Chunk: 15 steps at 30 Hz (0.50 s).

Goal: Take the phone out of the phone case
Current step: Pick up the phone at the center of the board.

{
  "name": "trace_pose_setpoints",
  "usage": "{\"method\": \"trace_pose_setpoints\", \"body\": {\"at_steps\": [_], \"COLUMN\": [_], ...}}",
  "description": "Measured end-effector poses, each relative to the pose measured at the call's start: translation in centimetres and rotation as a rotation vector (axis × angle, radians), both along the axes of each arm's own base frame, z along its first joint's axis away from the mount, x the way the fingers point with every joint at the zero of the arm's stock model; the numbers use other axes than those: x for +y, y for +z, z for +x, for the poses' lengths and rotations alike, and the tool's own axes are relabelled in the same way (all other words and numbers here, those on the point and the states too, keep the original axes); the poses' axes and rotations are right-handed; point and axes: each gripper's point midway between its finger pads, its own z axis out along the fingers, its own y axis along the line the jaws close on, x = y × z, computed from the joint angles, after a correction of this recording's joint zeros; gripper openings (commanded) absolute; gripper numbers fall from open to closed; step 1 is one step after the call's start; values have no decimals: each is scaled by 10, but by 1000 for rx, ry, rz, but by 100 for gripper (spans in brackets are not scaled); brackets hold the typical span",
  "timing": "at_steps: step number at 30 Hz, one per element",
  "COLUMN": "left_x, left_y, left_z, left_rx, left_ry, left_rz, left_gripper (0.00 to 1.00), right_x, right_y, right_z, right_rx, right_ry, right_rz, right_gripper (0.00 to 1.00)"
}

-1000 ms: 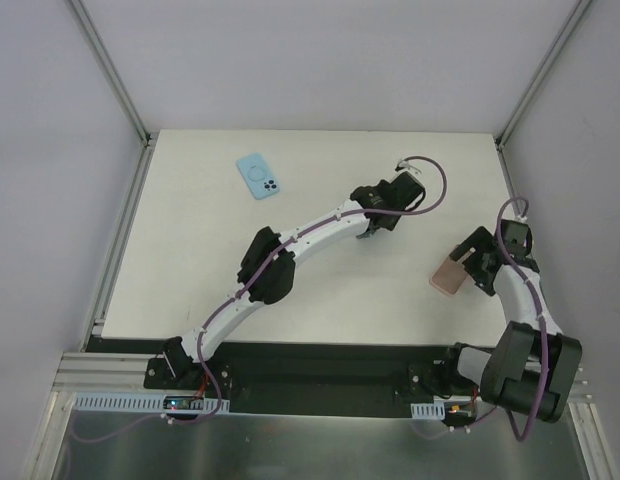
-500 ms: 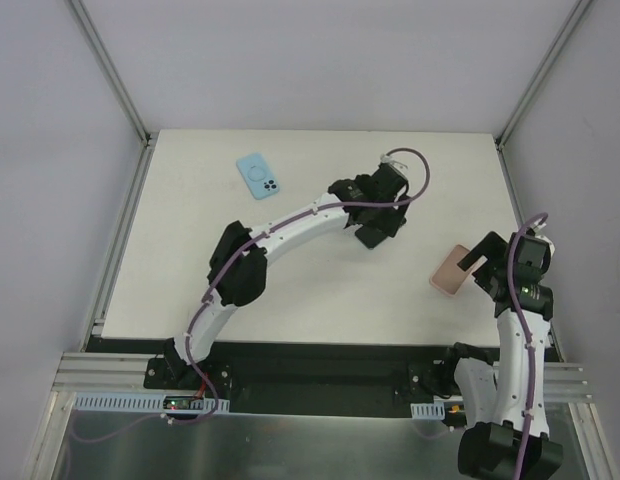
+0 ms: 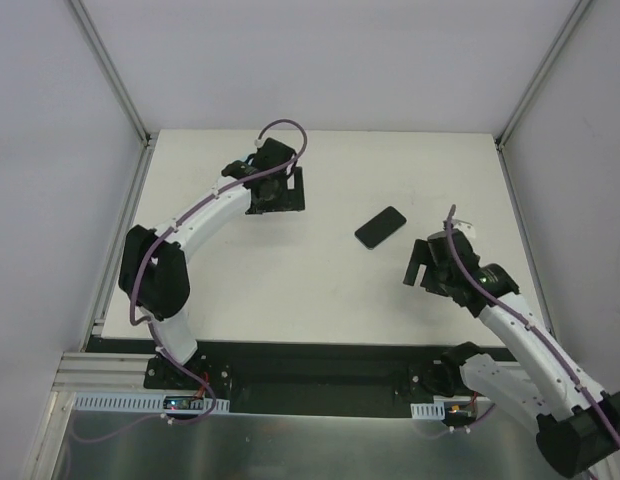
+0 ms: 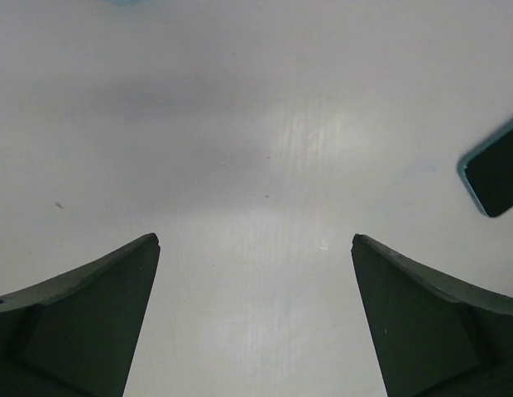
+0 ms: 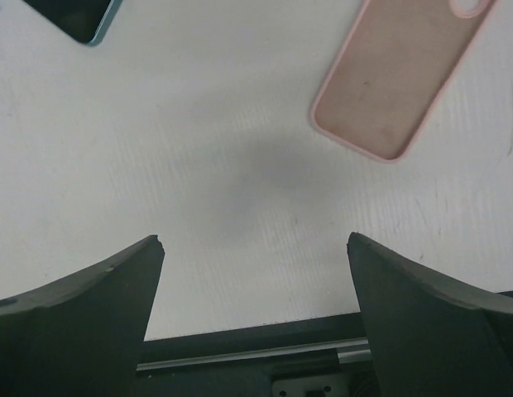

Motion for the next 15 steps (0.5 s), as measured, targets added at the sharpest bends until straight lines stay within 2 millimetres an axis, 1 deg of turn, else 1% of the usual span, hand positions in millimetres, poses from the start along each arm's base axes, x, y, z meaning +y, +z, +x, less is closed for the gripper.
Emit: {"method": "trace_pose_setpoints", "body": {"at_steps": [1, 3, 5, 7, 9, 10, 12, 15], "left_x": [11, 26, 38, 40, 37, 36, 37, 46], "left_y": [-6, -13, -18, -21, -25, -29, -39, -61], "left_z": [1, 7, 21, 45, 71, 80, 101, 127], "left_rx": [24, 47, 64, 55, 45, 45, 51, 69], "left_ry": [23, 62, 98, 122, 139, 146, 164, 200], "left_rz": [15, 46, 92, 116, 118, 119, 123, 132], "left_gripper": [99, 99, 99, 99, 99, 99, 99, 99], "right_x": [7, 18, 28, 34, 38, 38, 41, 42], "right_y": [-2, -6, -9, -12, -14, -15, -14, -14], "right_z": [0, 0, -1, -2, -3, -3, -4, -4], "right_rx": [13, 27, 35, 39, 40, 40, 34, 26], "right_ry": [22, 54, 74, 82, 81, 80, 77, 70], "right_rz": [-17, -41, -57, -68, -76, -77, -76, -76], "right_gripper": [96, 96, 96, 96, 96, 96, 96, 96]}}
